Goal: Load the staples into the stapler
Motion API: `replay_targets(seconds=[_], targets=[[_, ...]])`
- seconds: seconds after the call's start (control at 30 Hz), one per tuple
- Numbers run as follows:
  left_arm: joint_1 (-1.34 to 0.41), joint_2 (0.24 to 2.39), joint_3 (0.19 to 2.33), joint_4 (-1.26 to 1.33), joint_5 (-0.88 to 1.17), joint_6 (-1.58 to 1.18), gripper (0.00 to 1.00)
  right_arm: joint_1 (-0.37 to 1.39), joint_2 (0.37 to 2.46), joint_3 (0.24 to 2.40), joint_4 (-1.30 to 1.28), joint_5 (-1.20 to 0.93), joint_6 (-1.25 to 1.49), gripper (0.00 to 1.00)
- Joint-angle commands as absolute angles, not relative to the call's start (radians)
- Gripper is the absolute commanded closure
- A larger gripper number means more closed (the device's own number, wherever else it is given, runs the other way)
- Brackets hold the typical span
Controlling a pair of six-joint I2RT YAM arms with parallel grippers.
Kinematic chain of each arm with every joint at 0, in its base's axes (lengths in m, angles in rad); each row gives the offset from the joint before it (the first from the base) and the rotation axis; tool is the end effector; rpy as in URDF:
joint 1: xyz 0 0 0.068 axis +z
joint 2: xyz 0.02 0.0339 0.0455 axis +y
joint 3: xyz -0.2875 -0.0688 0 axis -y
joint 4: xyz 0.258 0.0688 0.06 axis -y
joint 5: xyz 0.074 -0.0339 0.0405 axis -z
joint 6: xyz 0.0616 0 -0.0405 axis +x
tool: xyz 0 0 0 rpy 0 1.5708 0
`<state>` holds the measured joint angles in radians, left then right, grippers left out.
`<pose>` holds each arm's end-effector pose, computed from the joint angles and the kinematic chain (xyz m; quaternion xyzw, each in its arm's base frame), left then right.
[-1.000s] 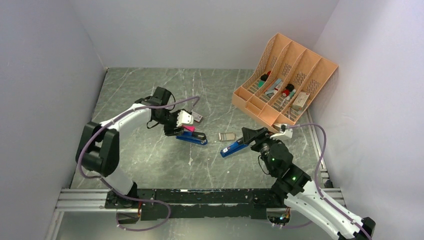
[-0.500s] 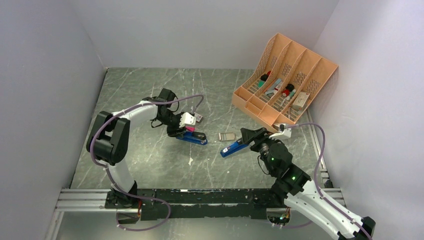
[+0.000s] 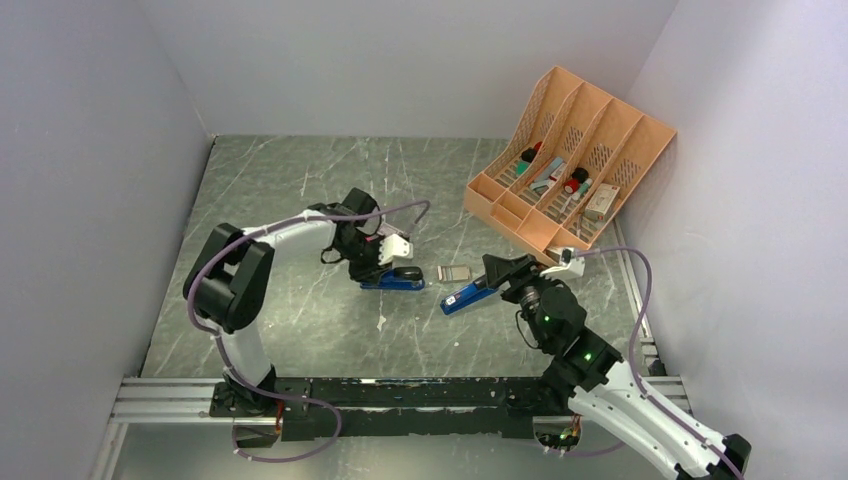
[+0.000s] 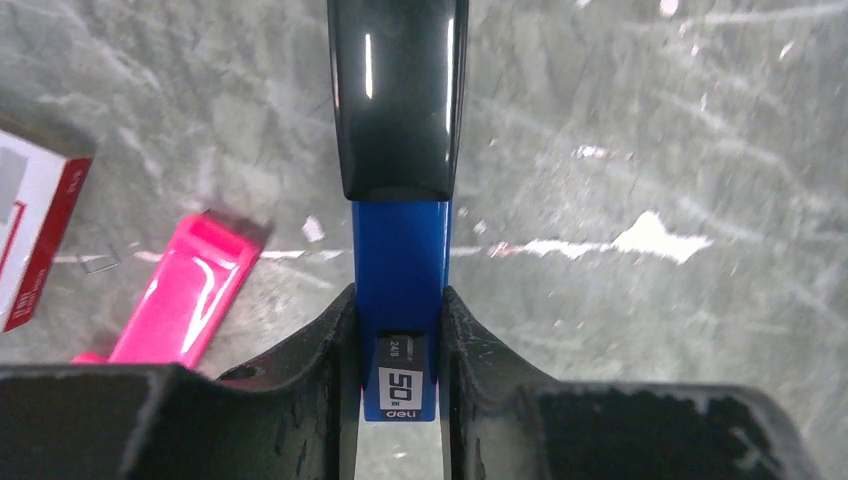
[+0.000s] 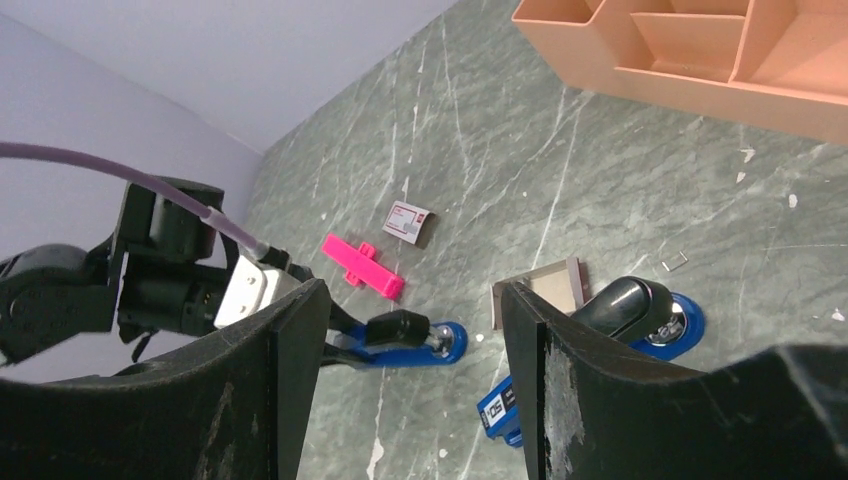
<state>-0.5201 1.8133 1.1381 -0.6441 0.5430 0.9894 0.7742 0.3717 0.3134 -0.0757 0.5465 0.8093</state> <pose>0.2961 -0.2063 0.1554 0.6793 0.6732 -0.2307 0.1794 0.1215 0.0741 0.2459 0.1903 0.7217 0.3082 0.5899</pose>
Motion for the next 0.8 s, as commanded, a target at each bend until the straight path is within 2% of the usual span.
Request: replay_targets(seconds=[0.0, 0.2, 0.4, 0.53, 0.77], targets=[[-0.615, 1.775, 1.047, -0.573, 0.419, 0.667, 0.93, 0.775, 0.412, 0.309, -0.026, 0.572, 0.843, 0.33], [-0.732, 1.648, 0.937, -0.386, 0.255, 0.244, 0.93, 0.775, 0.551, 0.341, 0.014, 0.574, 0.903, 0.33], [-0.737, 1.554, 0.877, -0.348, 0.055, -0.155, 0.93, 0.776, 0.684, 0.367, 0.092, 0.524, 0.945, 0.33], [-0.740, 1.473, 0.760, -0.224, 0.095, -0.331, 0.93, 0.776, 0.816, 0.385, 0.204, 0.425, 0.972, 0.36], [-0.749, 1.345, 0.540, 0.011, 0.129, -0.557, 0.93, 0.806, 1.167, 0.480, 0.401, 0.222, 1.090, 0.38]])
